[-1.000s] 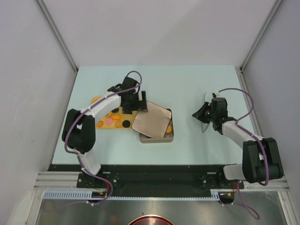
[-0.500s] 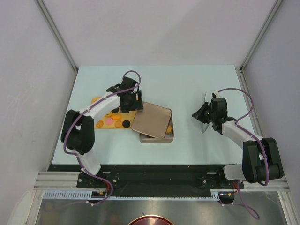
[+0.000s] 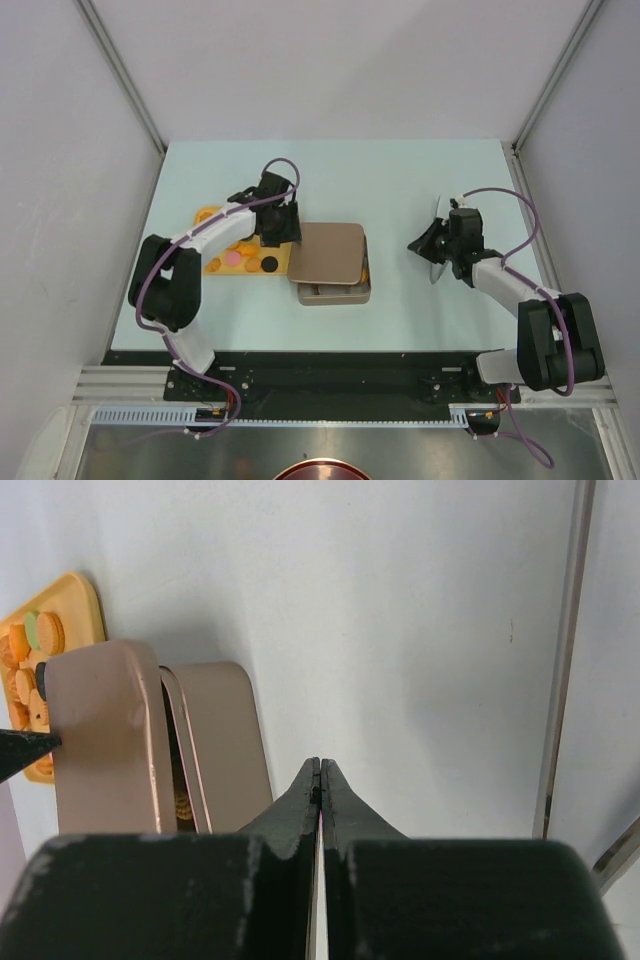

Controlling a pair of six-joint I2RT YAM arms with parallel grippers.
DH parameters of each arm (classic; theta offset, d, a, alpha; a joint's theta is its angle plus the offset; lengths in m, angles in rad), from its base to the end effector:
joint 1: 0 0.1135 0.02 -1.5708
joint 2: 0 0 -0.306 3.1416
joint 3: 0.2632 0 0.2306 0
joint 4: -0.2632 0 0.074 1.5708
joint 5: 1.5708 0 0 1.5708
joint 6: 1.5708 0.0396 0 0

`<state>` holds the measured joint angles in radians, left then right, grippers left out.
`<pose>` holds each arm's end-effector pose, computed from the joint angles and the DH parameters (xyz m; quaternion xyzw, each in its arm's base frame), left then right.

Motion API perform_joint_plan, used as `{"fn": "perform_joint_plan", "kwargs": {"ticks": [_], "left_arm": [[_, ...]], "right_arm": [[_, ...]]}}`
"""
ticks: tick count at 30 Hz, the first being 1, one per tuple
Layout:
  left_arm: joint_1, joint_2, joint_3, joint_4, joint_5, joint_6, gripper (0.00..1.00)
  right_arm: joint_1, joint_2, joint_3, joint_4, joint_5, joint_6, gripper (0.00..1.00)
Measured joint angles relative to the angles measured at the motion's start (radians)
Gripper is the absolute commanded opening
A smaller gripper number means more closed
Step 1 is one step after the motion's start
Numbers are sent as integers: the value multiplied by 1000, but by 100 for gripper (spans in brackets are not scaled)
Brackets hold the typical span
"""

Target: Pack the cookies

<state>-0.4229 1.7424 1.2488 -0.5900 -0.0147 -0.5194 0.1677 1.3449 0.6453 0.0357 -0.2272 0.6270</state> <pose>0.3193 -0.1431 0.2620 -0.0486 0.9692 -0.1031 0.2181 0.2441 0.0504 0.2449 0.1550 0.8810 0.2624 0.3619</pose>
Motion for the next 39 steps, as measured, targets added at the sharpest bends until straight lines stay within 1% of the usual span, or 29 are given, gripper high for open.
{"fn": "perform_joint_plan", "kwargs": {"ticks": [6,18,27,30,34,39], "left_arm": [[-7,-9,-11,5,22,-1,60],[-72,-58,-45,5,56,-4,50],[-109,-95,-108,34,76,-7,45],[-115,-113,-126,40,76,-12,48],[-122,-132,-136,41,75,-15,59],[-124,-158,-127,30,70,-21,59]], "right_arm": [[23,22,0,16,0,1,1],[88,89,0,73,-10,11,1],[123,132,0,102,-18,28,1],[130,135,0,105,-17,28,1],[131,135,0,104,-17,28,3],[130,132,1,94,-14,28,3]]}}
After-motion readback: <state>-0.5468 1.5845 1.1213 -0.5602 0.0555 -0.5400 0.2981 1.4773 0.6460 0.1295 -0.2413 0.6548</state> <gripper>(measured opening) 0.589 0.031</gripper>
